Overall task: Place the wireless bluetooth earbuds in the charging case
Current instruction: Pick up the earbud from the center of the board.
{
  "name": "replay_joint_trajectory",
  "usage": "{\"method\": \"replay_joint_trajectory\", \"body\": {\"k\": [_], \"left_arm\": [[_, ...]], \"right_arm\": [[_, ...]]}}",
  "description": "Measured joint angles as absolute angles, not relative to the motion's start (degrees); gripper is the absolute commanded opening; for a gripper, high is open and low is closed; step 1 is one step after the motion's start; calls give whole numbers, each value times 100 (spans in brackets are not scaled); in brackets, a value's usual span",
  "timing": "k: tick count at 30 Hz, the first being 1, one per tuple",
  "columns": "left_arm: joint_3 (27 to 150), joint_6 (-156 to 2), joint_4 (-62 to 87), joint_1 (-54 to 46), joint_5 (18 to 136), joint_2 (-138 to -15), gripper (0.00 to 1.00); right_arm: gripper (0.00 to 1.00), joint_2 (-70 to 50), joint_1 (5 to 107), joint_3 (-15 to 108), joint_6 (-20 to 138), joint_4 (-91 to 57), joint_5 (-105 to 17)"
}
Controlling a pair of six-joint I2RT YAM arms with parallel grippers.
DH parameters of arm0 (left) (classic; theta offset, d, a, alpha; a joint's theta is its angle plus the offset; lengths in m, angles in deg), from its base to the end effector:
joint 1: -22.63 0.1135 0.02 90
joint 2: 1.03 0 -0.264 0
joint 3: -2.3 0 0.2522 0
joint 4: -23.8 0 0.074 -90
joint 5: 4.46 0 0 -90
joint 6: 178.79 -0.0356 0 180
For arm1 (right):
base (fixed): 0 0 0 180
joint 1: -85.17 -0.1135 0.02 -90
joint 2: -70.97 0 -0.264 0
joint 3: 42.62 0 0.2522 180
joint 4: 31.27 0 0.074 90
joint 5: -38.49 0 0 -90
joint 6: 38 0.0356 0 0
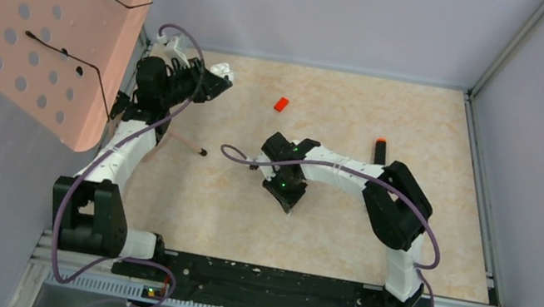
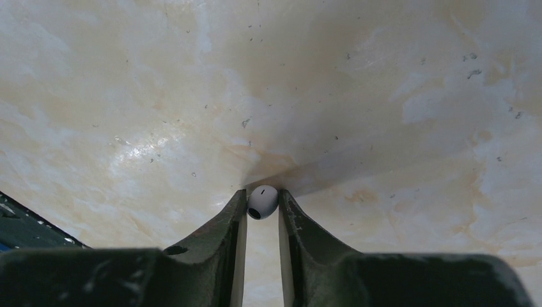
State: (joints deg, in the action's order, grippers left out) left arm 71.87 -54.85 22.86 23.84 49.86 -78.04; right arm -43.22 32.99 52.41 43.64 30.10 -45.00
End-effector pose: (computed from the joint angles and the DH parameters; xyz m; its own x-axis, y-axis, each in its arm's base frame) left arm 0.3129 -0.0142 0.3231 -0.4334 -0.4628 -0.7733 0.3830 0.6821 -0.6229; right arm 0.2325 0.3061 0.1637 -0.4826 -0.8573 -0.1790 -0.8758 0.4749 0.0867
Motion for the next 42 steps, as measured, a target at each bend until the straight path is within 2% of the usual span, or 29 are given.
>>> {"method": "replay_joint_trajectory", "body": {"k": [6,11,16,23,27,30,33,42], "left_arm": [[7185,-5514,2303,2384,4916,-7806,0],[7187,-5625,2559,2387,4632,-7950,0],[7229,-5844,2749,2354,4228,-8352,0],[7331,-6174,3158,2229,3404,-8667,0],[7583,-6156,3873,2026,2809,-8973,0],[7637,-5990,4561,1864,2418,-9227,0],[7637,-5656,5302,1711,2075,-9399,0],[7777,-4991,6592,1351,1281,-9692,0]], "right_arm": [[0,-4320,3284,5248,4244,3008,-4568],[0,-4184,3415,5255,4054,2980,-4658],[0,-3421,3928,5314,3857,2991,-4686],[0,-2770,4800,7034,3766,2980,-4494],[0,-2525,5091,8078,3752,2700,-4207],[0,-2278,5104,8332,3667,2370,-3897],[0,-1963,5080,8155,3597,1681,-3491],[0,-1496,5080,5974,4017,-1728,-1915]]}}
